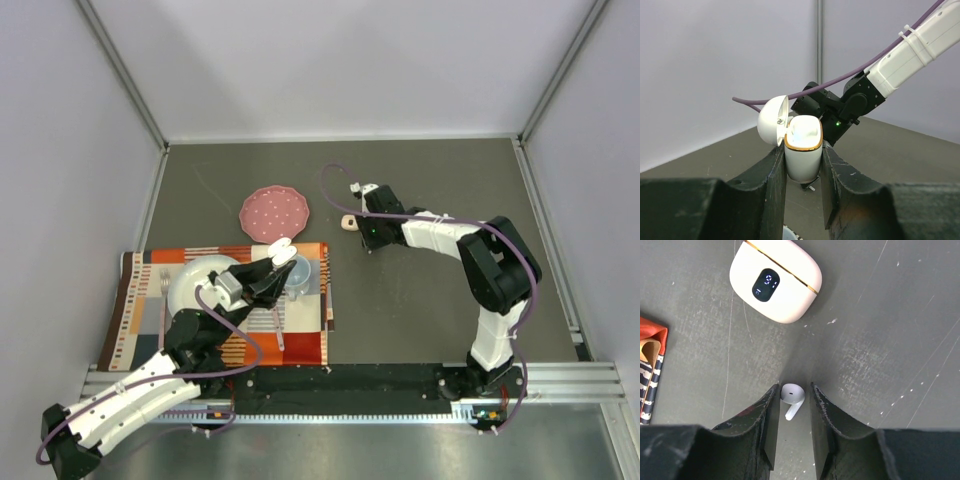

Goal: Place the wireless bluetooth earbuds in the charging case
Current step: Pick up the right earbud from the center of the board.

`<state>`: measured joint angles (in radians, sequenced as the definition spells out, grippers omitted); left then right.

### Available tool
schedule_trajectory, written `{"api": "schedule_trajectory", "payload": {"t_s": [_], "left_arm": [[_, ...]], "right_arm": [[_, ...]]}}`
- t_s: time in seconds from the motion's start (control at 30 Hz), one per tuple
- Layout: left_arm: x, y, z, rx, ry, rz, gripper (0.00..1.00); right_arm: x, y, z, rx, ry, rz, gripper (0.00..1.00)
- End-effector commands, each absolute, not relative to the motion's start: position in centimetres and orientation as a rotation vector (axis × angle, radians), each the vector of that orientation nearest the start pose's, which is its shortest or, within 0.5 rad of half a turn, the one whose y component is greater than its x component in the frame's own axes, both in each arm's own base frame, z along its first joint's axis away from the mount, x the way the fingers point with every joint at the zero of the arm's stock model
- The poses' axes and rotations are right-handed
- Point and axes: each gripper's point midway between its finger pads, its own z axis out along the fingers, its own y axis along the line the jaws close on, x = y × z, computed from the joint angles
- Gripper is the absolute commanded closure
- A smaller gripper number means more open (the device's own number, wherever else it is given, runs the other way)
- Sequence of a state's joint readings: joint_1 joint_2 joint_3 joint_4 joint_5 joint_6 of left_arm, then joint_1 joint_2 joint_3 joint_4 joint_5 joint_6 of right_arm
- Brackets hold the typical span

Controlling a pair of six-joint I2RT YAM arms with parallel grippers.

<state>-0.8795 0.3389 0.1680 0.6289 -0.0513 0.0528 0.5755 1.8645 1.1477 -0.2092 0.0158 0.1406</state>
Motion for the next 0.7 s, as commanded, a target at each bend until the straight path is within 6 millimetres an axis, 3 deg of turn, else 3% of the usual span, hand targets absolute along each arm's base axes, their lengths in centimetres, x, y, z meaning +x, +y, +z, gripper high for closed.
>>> {"api": "schedule_trajectory", "payload": {"t_s": [0.0, 0.23, 0.3, 0.53, 0.63, 0.67], "left_arm": [[17.7, -19.2, 30.5, 0.436, 0.994, -0.707, 1.00], [17.7, -19.2, 30.6, 0.435, 0.994, -0.707, 1.00], [17.7, -19.2, 30.5, 0.434, 0.996, -0.705, 1.00], [17.8, -19.3, 30.5, 0.437, 0.999, -0.708, 1.00], [17.8, -19.3, 30.5, 0.435, 1.001, -0.707, 1.00], [17.8, -19.3, 30.5, 0.435, 1.000, -0.708, 1.00]], "right_arm": [[37.3, 25.0, 3.3, -0.539, 2.439, 0.275, 0.71], [37.1, 25.0, 3.2, -0.536, 2.446, 0.273, 0.73], [37.1, 25.0, 3.3, -0.529, 2.444, 0.274, 0.79], [37.1, 25.6, 5.3, -0.517, 2.396, 0.310, 0.87], [36.9, 25.9, 6.9, -0.510, 2.342, 0.324, 0.90], [36.7, 26.3, 8.3, -0.511, 2.305, 0.338, 0.92]]}}
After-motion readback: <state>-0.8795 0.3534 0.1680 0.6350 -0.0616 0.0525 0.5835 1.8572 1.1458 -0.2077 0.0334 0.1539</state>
